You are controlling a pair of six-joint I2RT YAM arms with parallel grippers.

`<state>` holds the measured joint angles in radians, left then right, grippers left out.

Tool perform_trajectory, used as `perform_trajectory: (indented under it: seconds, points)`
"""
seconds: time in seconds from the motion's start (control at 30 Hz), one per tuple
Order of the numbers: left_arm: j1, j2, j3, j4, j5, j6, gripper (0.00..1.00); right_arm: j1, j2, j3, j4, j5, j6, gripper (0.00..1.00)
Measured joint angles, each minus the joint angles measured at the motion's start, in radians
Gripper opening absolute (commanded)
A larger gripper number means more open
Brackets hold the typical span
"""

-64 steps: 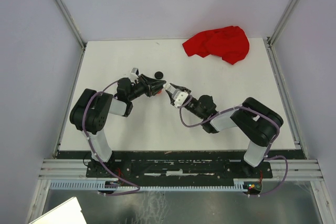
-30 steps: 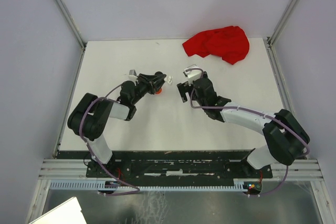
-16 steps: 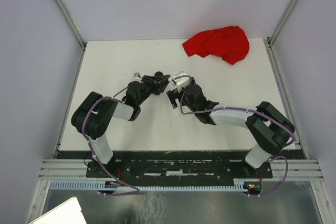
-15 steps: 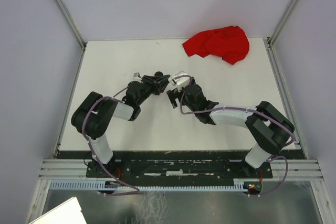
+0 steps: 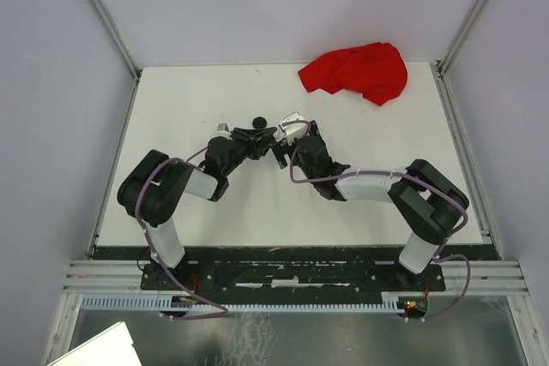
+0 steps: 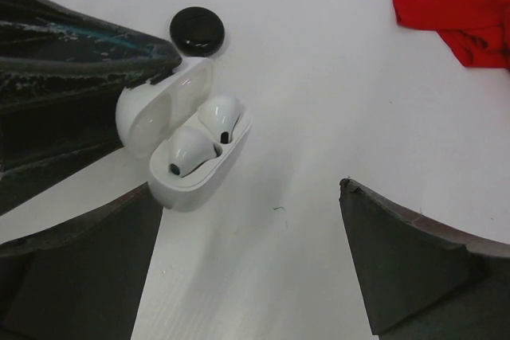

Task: Insert the wireless bluetooth earbuds into the charging case
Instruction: Close the charging case.

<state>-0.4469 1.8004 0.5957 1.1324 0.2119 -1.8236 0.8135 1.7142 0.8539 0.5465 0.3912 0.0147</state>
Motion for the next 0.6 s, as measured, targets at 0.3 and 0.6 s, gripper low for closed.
perform_trajectory:
  seconds: [0.3, 0.6]
  points:
    - [0.000, 0.000, -0.043, 0.036, 0.004, -0.005, 0.03, -0.018, 0.006, -0.004, 0.058, 0.089, -0.048, 0.99]
    - [0.015, 0.000, -0.084, 0.051, 0.011, -0.004, 0.03, -0.068, -0.087, -0.075, 0.008, 0.181, -0.033, 0.99]
